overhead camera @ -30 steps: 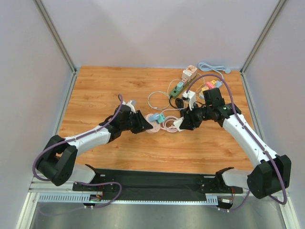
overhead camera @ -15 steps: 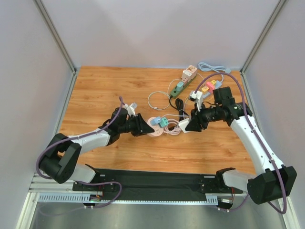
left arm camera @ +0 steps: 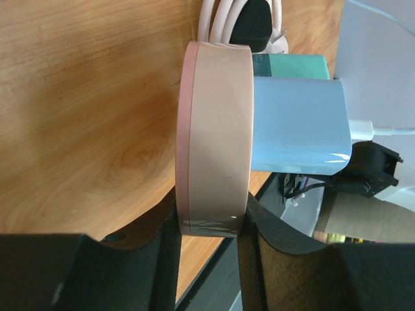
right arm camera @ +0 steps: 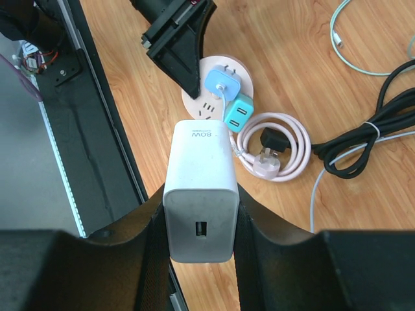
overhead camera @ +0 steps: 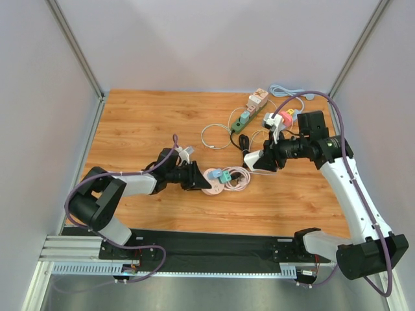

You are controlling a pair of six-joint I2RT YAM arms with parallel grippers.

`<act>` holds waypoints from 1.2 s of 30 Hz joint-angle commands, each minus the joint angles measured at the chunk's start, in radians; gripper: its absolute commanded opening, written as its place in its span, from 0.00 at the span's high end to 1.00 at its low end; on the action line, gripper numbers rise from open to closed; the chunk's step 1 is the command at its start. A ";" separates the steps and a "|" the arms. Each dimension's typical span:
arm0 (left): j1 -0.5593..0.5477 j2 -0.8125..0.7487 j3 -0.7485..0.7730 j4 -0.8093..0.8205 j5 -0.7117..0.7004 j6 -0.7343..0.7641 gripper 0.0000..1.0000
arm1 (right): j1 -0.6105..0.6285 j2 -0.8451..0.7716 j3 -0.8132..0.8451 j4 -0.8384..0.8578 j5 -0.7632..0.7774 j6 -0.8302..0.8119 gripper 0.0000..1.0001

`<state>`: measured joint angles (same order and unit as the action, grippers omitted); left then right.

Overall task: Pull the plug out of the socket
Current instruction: Place the plug at the center of the board.

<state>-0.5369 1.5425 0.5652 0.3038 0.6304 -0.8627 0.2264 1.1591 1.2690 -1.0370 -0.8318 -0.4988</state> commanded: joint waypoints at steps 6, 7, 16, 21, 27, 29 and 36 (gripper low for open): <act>-0.012 0.106 0.067 0.040 0.022 0.053 0.66 | -0.004 0.042 -0.033 0.156 -0.116 0.143 1.00; -0.012 0.113 0.068 0.038 0.019 0.056 0.61 | -0.002 0.044 -0.036 0.163 -0.118 0.147 1.00; -0.012 0.071 0.087 -0.054 -0.078 0.097 0.28 | -0.002 0.057 -0.065 0.192 -0.118 0.161 1.00; -0.012 -0.086 0.064 -0.118 -0.176 0.155 0.15 | -0.012 0.059 -0.072 0.204 -0.125 0.170 1.00; -0.012 -0.330 0.047 -0.257 -0.279 0.278 0.07 | -0.024 0.068 -0.089 0.239 -0.180 0.212 1.00; -0.012 -0.392 0.048 -0.298 -0.310 0.312 0.05 | -0.029 0.065 -0.106 0.253 -0.200 0.224 1.00; -0.040 -0.599 0.070 -0.315 -0.330 0.425 0.00 | -0.038 0.056 -0.154 0.334 -0.286 0.299 1.00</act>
<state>-0.5556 1.0054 0.6140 0.0040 0.3283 -0.5457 0.1940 1.2255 1.1286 -0.7940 -1.0260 -0.2626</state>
